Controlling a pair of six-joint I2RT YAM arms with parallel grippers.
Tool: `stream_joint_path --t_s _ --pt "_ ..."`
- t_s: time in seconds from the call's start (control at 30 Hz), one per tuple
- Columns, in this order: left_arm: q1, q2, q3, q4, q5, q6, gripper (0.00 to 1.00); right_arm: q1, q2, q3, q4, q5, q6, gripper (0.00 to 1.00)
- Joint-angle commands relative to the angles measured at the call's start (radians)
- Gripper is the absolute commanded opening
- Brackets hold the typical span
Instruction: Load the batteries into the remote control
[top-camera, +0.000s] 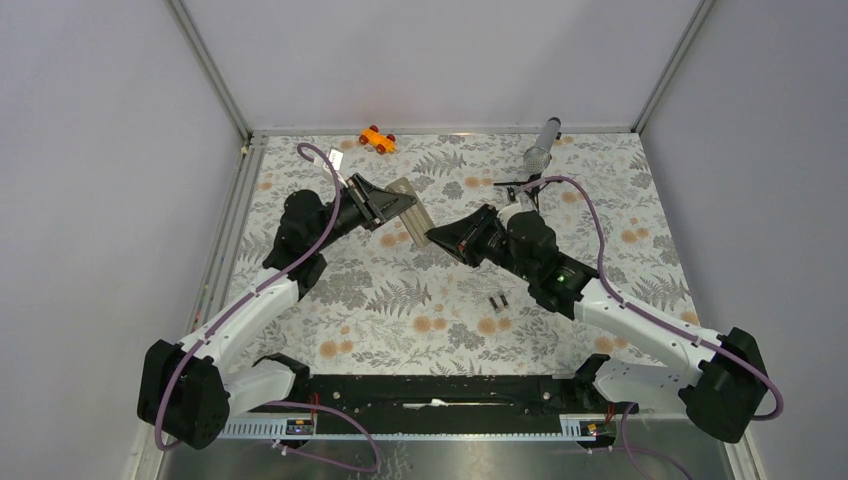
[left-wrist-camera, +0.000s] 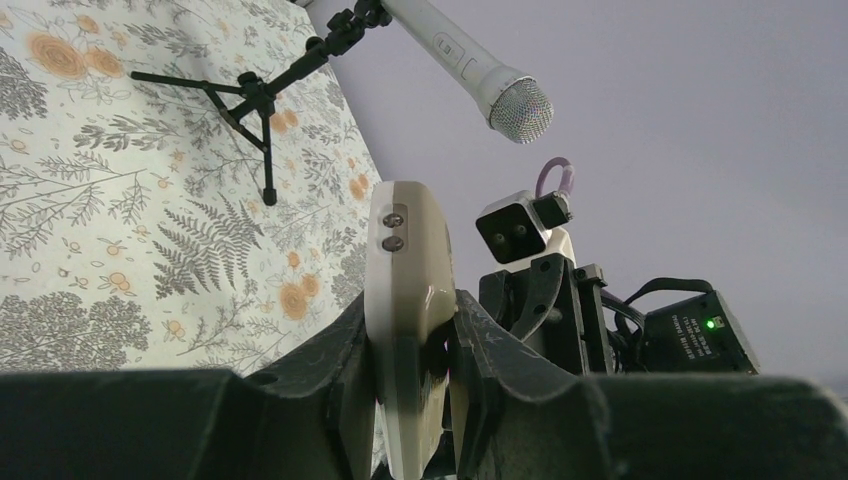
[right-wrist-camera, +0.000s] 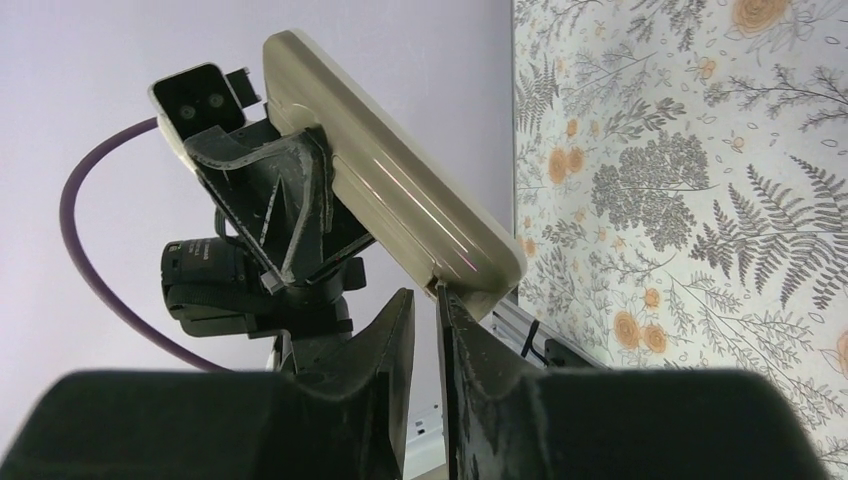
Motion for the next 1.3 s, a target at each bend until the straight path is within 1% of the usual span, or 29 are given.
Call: stream_joint_path --t_s 0.0,0.17,0.47,0.7,0.87,1.07,1.27 --pt "-0.008 -0.041 0.02 0.089 0.01 0.04 0.0 0.004 0.015 0.042 -0.097 0.075 0.009 0.22" --pt "-0.009 -0.045 0.027 0.087 0.027 0.069 0.0 0.004 0.042 0.069 -0.088 0.08 -0.006 0.22" --pt "-0.015 -0.058 0.01 0.123 0.044 0.047 0.0 0.004 0.072 0.084 -0.077 0.084 -0.012 0.19" --pt "-0.016 -0.061 0.006 0.136 0.031 0.033 0.0 0.004 0.088 0.108 -0.144 0.085 -0.006 0.19" --pt "-0.017 -0.051 0.008 0.142 0.014 0.024 0.0 0.004 0.12 0.142 -0.199 0.054 -0.009 0.22" --pt "-0.017 -0.049 0.018 0.115 -0.019 0.02 0.0 0.004 0.139 0.153 -0.222 0.048 -0.006 0.22" --pt "-0.017 -0.055 0.02 0.086 -0.032 0.041 0.0 0.004 0.144 0.167 -0.291 0.06 -0.014 0.21"
